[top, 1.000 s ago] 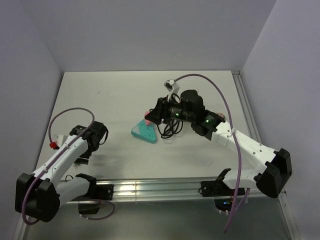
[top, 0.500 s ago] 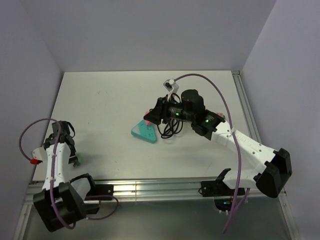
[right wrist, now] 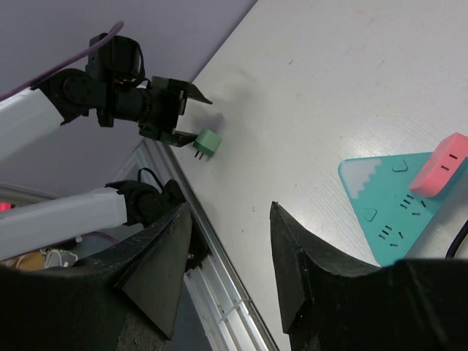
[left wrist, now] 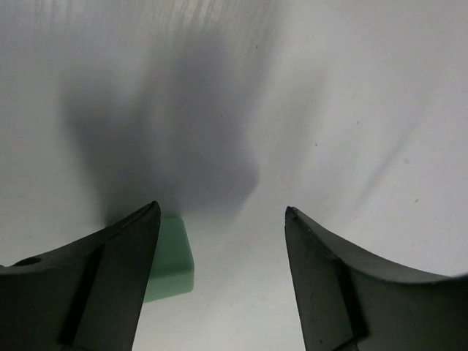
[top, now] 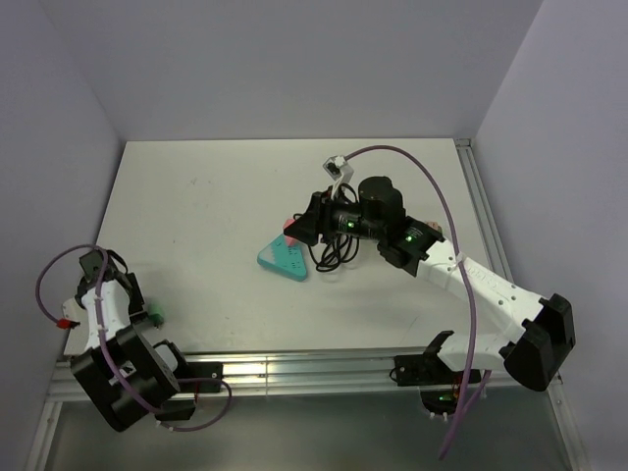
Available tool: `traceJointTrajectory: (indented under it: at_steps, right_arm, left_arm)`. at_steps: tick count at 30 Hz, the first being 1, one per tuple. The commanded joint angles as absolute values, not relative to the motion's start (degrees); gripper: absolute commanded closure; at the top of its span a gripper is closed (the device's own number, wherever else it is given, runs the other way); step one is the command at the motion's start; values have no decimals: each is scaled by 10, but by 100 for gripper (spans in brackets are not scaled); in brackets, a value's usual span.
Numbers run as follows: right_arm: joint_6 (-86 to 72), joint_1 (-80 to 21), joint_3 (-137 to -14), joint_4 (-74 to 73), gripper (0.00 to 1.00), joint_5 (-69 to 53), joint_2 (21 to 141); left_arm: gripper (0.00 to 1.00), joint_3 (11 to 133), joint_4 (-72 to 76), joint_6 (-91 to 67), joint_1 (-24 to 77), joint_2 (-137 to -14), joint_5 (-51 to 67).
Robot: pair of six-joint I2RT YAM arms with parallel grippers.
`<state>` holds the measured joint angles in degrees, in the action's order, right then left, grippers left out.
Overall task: Insert the plug
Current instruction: Pick up the plug from the corner of the board.
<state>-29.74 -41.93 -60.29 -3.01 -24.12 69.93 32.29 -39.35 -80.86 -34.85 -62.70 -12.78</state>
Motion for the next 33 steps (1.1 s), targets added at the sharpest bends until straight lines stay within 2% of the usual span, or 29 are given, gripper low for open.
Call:
traceJointTrajectory:
  at_steps: [1,7,11,19,26,33]
  right_arm:
    - [-293,-414,-605,-18,45,-250,679]
    - [-295,-410,-605,-14,46,-259,689]
    - [-301,-405,-601,-9,46,-265,693]
    - [-311,-404,-629,-3,43,-346,801]
    - [-308,-403,-635,-3,41,-343,823]
    - [-322,-425,-632,45,34,-360,878]
  left_arm:
    - [26,302,-379,-788,-352,-583,-94]
    - [32,272,-377,-793,-339,-520,-76]
    - [37,270,-376,-788,-333,-533,-64]
    - [34,330,-421,-821,-252,-638,-104]
    - [34,337,-434,-866,-193,-653,-116]
    - [30,351,-446,-904,-127,-680,-124]
